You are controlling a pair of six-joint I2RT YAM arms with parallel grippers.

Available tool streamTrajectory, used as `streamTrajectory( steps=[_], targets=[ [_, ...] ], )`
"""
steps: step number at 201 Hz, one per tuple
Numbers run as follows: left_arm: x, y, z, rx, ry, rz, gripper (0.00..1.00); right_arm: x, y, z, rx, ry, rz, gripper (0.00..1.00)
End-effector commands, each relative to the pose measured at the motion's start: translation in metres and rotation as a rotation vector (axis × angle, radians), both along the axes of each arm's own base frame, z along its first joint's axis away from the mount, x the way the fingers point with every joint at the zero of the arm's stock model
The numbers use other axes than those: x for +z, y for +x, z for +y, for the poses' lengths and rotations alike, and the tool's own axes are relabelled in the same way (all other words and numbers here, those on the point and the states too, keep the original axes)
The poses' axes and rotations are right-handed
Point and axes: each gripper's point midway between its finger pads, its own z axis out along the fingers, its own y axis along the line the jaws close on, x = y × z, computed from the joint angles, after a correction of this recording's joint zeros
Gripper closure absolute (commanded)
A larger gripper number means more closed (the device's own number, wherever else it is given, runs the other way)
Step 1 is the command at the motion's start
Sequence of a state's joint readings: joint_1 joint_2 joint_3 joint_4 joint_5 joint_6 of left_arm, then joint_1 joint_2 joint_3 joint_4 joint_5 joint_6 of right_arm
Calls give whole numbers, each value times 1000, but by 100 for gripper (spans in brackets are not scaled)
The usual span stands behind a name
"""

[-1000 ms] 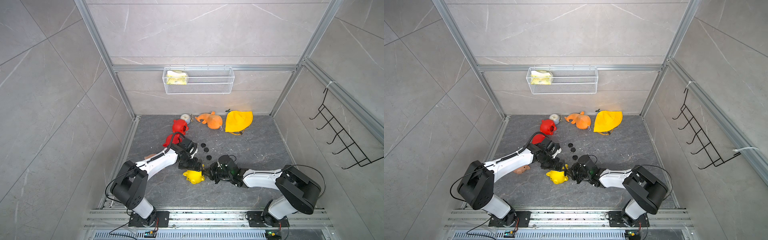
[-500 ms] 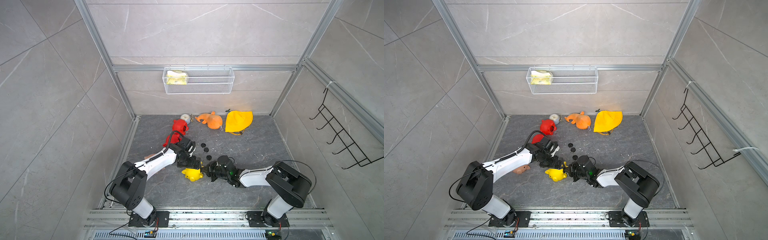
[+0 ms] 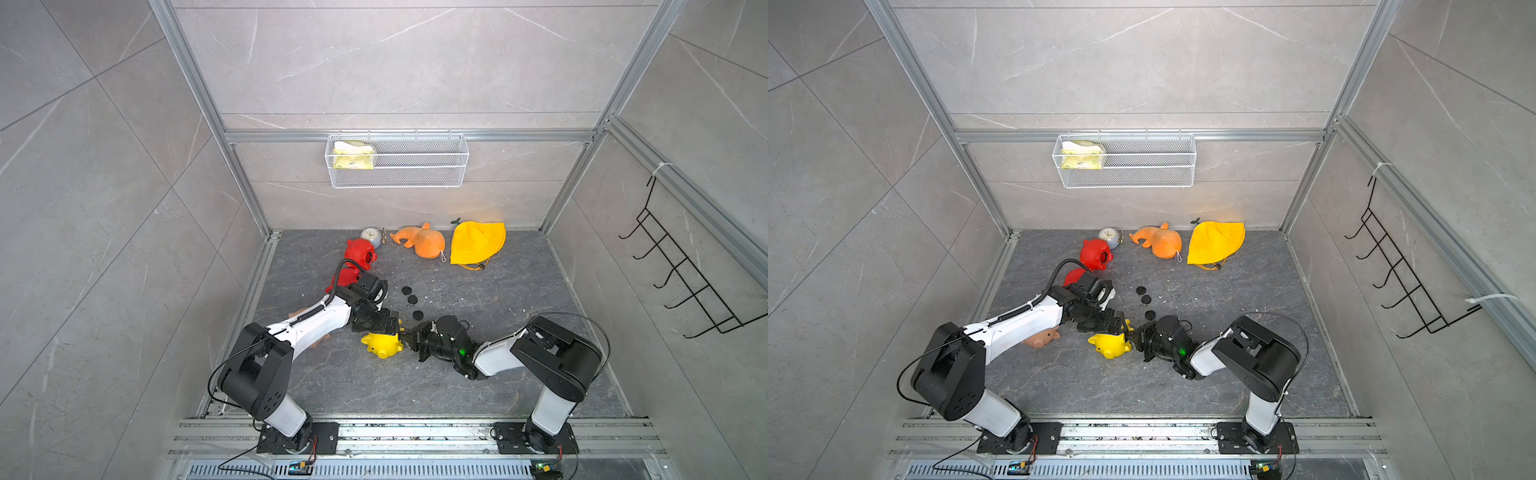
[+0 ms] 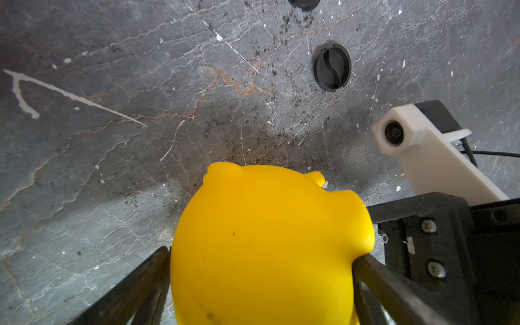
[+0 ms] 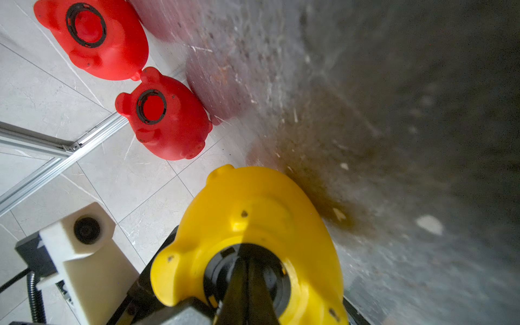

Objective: Open piggy banks
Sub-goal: Open the lid on the piggy bank, then place the lid at the center of the board, then move the piggy bank to the center of the board.

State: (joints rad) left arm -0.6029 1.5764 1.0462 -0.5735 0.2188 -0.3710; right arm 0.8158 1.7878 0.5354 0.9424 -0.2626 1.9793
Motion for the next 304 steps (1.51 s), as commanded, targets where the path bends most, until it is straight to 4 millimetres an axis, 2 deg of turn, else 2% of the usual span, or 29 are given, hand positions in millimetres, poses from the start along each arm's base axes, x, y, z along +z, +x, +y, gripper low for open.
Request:
streamTrajectory(
  steps=[1, 52, 102, 123, 167, 231, 275, 304],
  targets=[
    [-17, -31, -5, -63, -33, 124, 6, -7, 5, -1, 39, -86, -125, 100],
    [-17, -29, -2, -65, -38, 123, 6, -6, 7, 3, 145, -220, -278, 100],
    [-19, -27, 2, -55, -27, 120, 5, -13, 8, -2, 149, -243, -276, 100],
    [-23, -26, 7, -52, -3, 117, 5, -7, 9, -9, 131, -235, -268, 100],
    [-26, -26, 15, -53, 44, 102, 5, -2, 9, -36, 83, -246, -237, 100],
    [-24, -21, 19, -54, 66, 79, 5, 2, 9, -53, 69, -264, -240, 100],
    [-26, -1, 29, 79, 110, 35, 5, 1, 12, -73, 109, -350, -267, 100],
    [-24, 19, 40, 204, 128, -24, 5, 1, 16, -88, 193, -479, -301, 100]
  ],
)
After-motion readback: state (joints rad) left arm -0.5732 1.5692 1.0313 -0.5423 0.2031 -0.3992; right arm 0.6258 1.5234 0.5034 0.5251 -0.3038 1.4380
